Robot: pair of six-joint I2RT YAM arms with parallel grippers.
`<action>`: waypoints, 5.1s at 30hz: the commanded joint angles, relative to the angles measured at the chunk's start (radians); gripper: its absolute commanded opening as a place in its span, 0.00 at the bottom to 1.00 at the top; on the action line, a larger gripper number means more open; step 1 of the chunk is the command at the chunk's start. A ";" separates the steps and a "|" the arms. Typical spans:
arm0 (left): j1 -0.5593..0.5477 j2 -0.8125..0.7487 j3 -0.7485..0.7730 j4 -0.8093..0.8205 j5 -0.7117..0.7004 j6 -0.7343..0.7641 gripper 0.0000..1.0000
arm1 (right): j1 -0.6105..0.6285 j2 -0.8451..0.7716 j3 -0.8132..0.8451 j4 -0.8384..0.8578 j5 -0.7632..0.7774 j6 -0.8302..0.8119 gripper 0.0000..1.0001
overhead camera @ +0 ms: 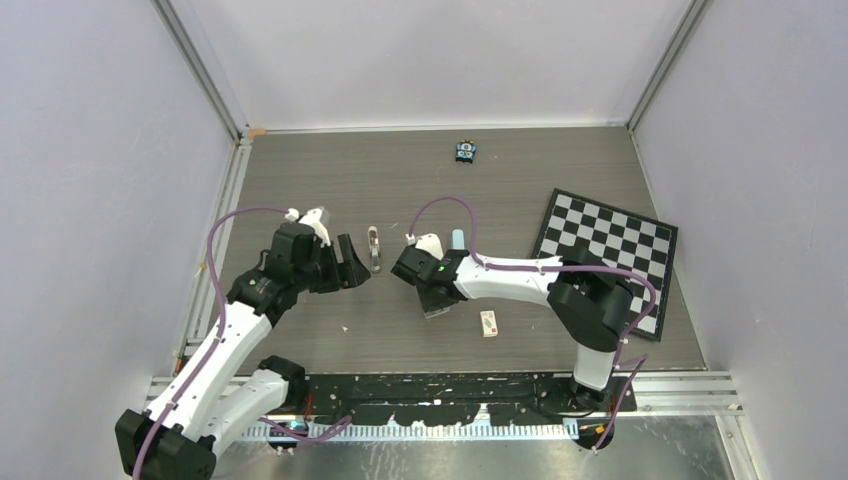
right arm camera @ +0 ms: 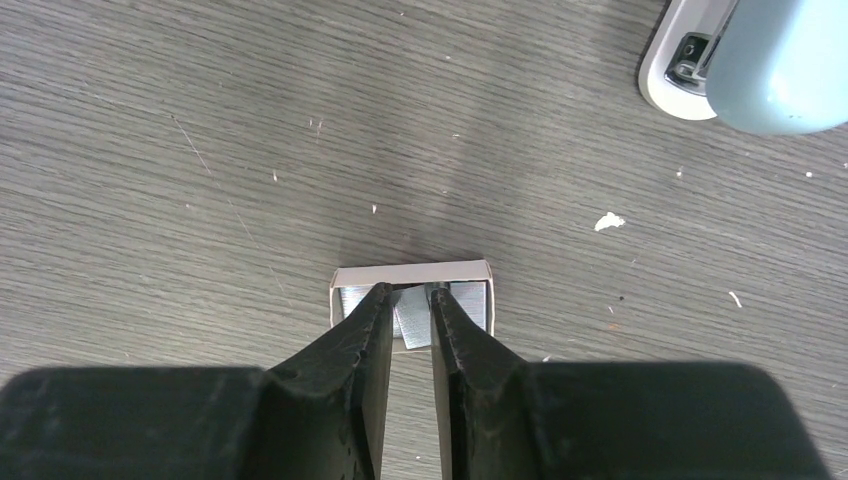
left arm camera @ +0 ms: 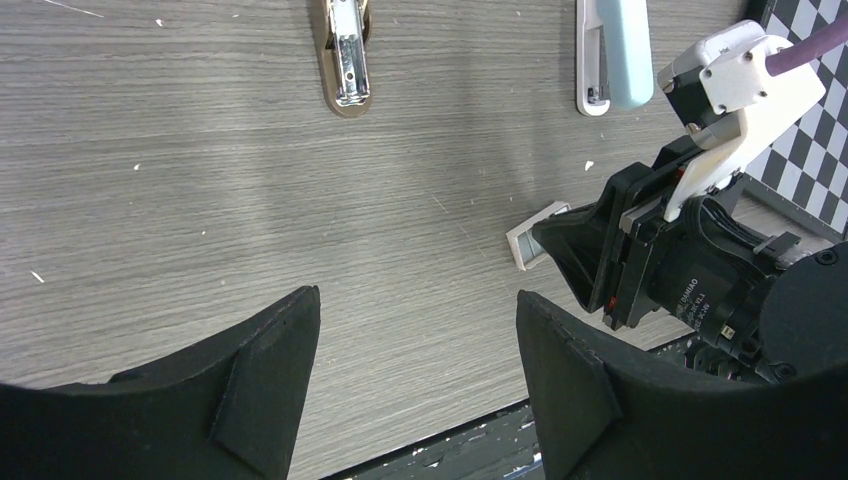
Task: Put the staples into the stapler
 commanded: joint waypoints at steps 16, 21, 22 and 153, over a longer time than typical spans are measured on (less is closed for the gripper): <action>0.009 -0.010 0.022 -0.009 -0.010 0.005 0.73 | 0.008 -0.014 0.012 0.024 0.008 -0.017 0.28; 0.011 -0.016 0.025 -0.016 -0.016 0.008 0.73 | 0.008 -0.014 0.004 0.028 -0.008 -0.026 0.28; 0.011 -0.015 0.025 -0.016 -0.018 0.009 0.73 | 0.008 -0.016 0.005 0.029 -0.012 -0.029 0.28; 0.036 0.651 -0.115 0.638 -0.116 -0.417 0.27 | -0.154 -0.164 0.109 0.148 -0.106 -0.239 0.24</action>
